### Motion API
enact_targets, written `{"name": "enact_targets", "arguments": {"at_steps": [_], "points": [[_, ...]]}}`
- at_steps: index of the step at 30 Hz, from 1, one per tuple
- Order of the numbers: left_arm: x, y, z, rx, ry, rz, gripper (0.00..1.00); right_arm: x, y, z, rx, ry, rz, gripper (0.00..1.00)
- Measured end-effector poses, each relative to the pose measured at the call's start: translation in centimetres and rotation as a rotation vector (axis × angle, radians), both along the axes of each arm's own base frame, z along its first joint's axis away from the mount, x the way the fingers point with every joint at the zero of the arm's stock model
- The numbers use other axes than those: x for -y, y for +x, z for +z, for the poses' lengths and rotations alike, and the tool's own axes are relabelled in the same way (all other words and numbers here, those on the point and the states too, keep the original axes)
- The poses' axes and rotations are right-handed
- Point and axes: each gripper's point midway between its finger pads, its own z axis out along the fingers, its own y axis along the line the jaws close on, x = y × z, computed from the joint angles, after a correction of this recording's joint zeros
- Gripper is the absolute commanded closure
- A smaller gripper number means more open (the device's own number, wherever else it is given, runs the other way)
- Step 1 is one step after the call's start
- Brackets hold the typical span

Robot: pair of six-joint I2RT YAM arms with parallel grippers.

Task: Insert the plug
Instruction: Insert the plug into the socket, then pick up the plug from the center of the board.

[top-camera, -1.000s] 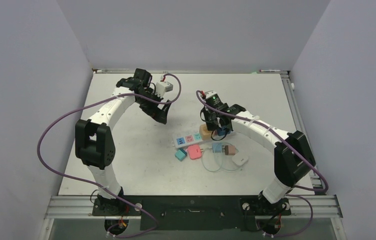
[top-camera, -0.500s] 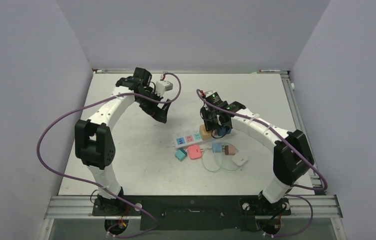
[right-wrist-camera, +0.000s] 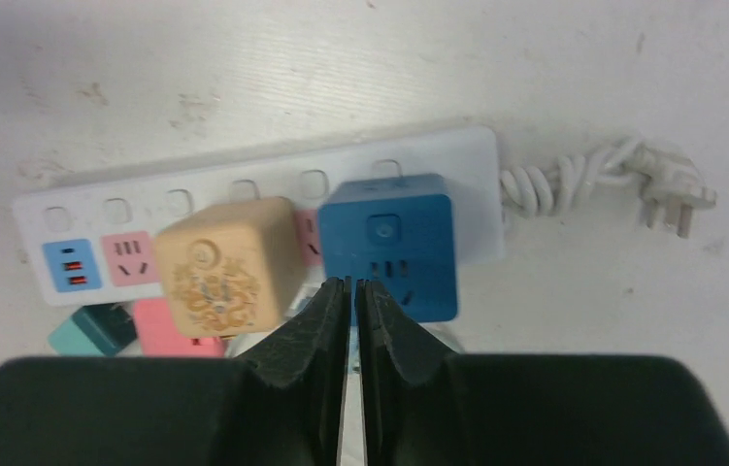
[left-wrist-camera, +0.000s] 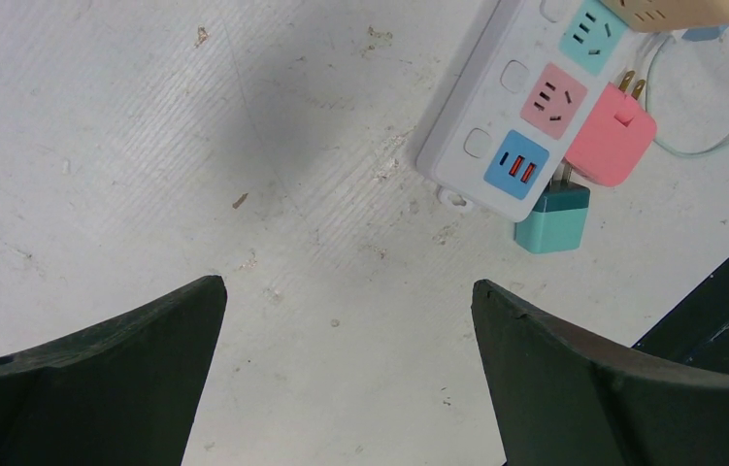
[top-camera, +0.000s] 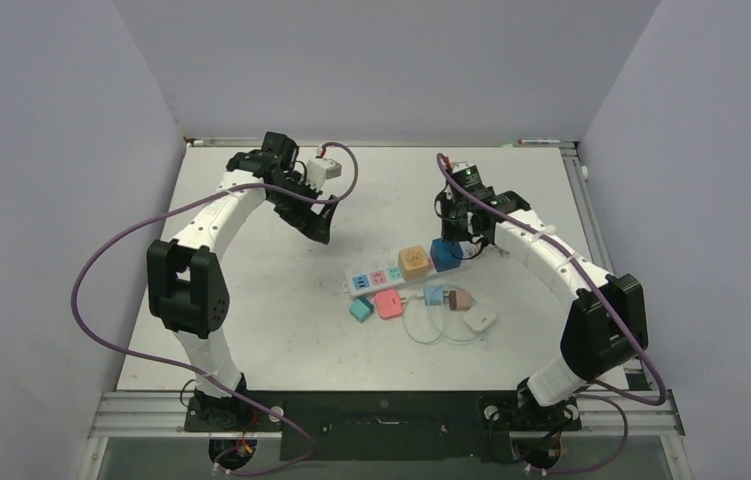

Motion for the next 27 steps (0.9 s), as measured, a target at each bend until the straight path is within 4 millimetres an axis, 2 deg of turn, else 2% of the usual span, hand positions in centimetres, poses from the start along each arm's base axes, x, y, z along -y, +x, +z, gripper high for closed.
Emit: {"name": "enact_targets", "arguments": {"at_steps": [3,7,27], "points": [[0.0,0.0,0.1,0.002,-0.001,0.000,0.04,2.6,-0.5,-1.5,-0.036,-0.020,-0.056,0.91],[0.0,0.1,0.1,0.003,0.000,0.001,0.04,4.2,-1.5,-3.5,-0.088,-0.043,-0.082,0.92],[-0.4,0.3,-0.4,0.008,0.032,0.001,0.04,4.5,-1.9,-4.6,-0.117,-0.067,-0.068,0.95]]}}
